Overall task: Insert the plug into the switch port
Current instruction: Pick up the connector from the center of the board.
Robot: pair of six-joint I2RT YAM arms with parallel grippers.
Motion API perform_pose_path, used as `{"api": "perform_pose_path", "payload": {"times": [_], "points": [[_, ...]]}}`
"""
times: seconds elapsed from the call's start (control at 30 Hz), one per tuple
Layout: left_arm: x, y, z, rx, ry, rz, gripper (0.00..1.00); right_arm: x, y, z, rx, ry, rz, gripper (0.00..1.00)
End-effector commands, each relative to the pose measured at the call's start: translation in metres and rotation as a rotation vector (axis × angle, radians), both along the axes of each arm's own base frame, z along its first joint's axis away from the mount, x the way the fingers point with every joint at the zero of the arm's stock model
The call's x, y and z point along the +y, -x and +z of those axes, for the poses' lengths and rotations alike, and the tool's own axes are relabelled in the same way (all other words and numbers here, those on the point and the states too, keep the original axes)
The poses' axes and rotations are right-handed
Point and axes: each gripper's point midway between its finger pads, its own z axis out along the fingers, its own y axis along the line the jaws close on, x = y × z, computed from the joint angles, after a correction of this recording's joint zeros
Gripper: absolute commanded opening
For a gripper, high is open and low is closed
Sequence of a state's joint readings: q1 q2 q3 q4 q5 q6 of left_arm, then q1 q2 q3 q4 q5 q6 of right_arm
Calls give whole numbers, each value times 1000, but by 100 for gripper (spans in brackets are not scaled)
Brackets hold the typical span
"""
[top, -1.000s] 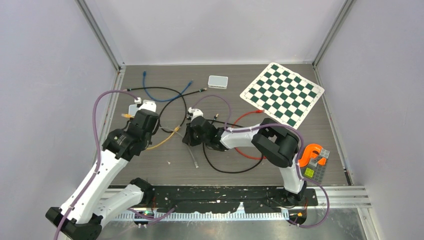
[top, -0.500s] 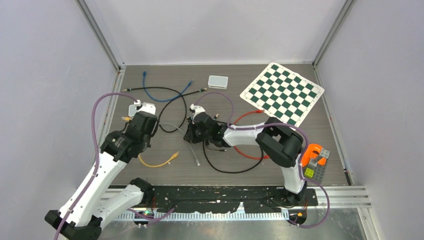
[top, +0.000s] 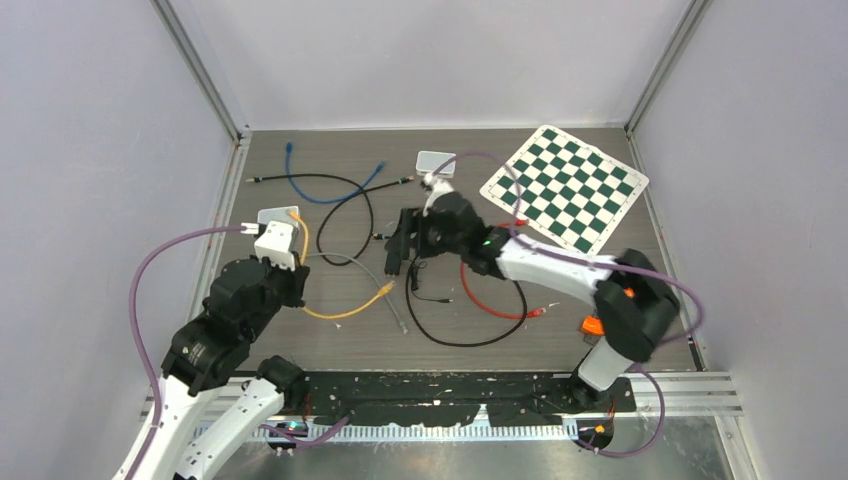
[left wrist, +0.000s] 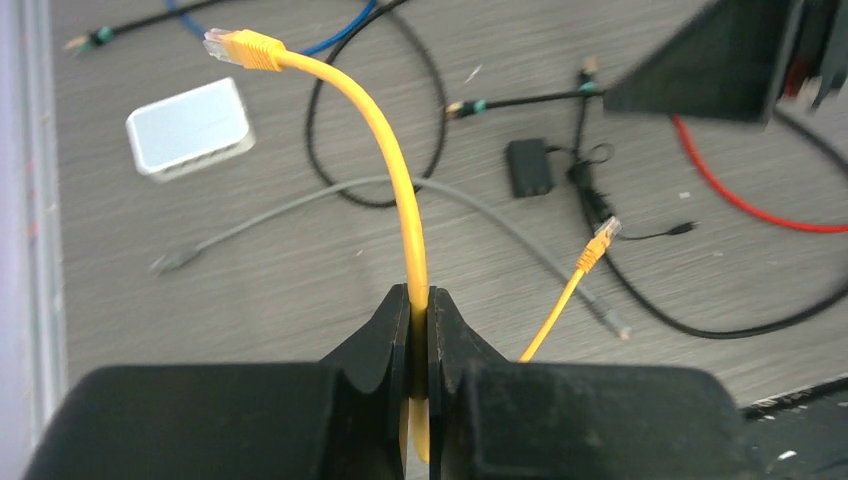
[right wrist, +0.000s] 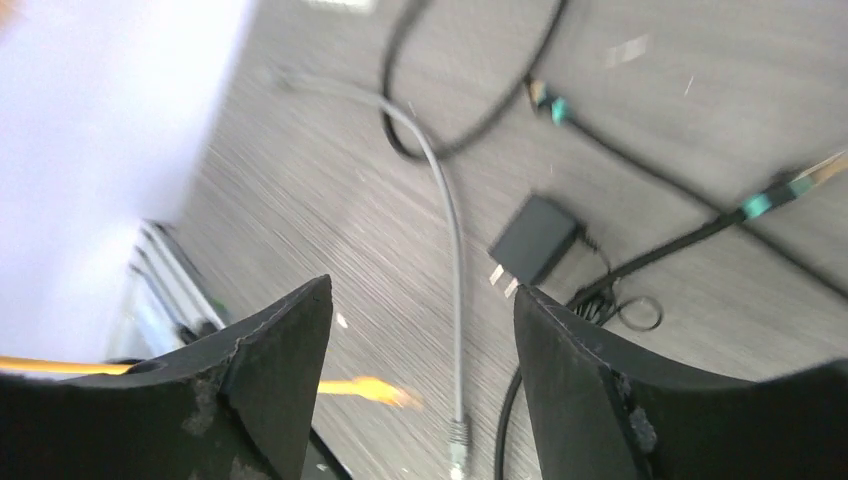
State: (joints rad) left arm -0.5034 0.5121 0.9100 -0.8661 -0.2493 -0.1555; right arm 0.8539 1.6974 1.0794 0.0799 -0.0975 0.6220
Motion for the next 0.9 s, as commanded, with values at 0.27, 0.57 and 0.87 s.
{"api": "perform_pose_path", "payload": {"times": [0.27,0.57,0.87], "points": [[-98,-12,53,-257,290,-441,0,-56,17,188,-231,-292,-65,81],[-134,-31,22,-207,278,-474,0,-47,11,179,-143,-294,-93,80],[-149,-29,11,-214,260,-494,0,-26,4,132,38,-213,-88,75]]}}
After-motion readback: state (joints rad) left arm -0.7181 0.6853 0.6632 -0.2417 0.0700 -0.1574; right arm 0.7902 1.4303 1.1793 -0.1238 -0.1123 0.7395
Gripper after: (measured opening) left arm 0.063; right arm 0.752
